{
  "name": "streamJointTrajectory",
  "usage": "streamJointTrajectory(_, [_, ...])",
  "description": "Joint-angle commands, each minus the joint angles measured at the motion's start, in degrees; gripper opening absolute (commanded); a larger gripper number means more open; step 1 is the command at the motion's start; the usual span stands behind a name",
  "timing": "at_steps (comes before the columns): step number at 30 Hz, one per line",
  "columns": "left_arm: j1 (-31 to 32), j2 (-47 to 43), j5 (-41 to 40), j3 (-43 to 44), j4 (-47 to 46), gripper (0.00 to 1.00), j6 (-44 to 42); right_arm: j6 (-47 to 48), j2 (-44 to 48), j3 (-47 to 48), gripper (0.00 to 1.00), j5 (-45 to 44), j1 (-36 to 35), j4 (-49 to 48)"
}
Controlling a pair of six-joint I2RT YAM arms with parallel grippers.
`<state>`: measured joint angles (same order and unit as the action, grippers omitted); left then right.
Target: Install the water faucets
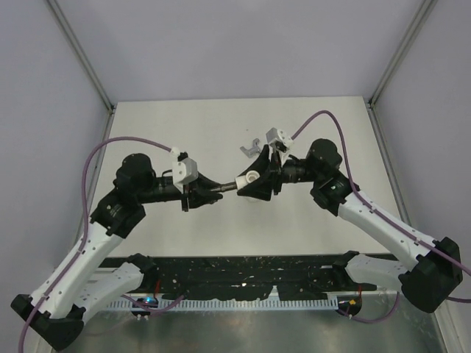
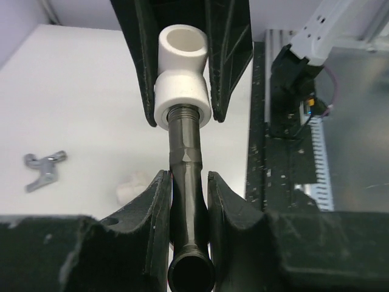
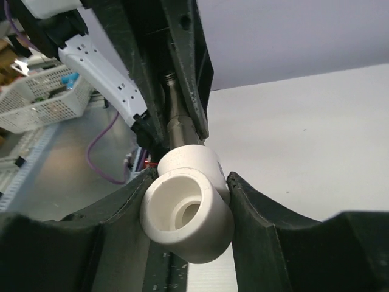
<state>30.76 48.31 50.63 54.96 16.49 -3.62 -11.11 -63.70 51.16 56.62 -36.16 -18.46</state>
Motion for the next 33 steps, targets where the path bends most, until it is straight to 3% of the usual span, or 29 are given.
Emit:
streamJointTrajectory(1, [5.70,-4.36,-13.26,-0.20,5.49,0.00,-19.31,-21.65,-3.88,1.84,0.05,-1.08,-0.49,-7.55])
streamJointTrajectory(5, [6.24,-8.32,-19.33,-3.54,0.83,0.02,-20.03,-31.51,-6.52,-0.53,0.05,-0.10,-0.40,-15.47])
streamJointTrajectory(7, [6.33,-9.55,-22.49,-4.77,-1.10,0.18,-18.71,-29.68,-6.44,-0.79,0.05,-1.51,-0.40,-13.98])
streamJointTrajectory(10, [6.33,-10.61,-25.31,-6.52,-3.47,0.31,-15.04,-28.00,-5.91,-0.71,0.05,-3.26,-0.31,-12.92])
streamJointTrajectory(16, [6.24,-12.98,-33.56,-11.71,-12.52,0.68,2.70,-19.57,-3.62,1.22,0.05,-8.62,0.48,-3.62])
streamJointTrajectory(20, [6.15,-15.61,-45.42,-12.77,-13.60,0.86,18.96,-12.98,-2.22,1.58,0.05,-13.81,0.48,0.17])
streamJointTrajectory(26, [6.06,-17.20,-60.72,-8.21,-0.88,0.89,45.30,-6.56,-1.78,1.41,0.05,-18.91,0.48,0.10])
streamJointTrajectory(33, [5.89,-13.16,-58.63,-8.73,3.72,0.89,70.73,-3.83,-1.95,-1.58,0.05,-19.88,0.30,-7.38])
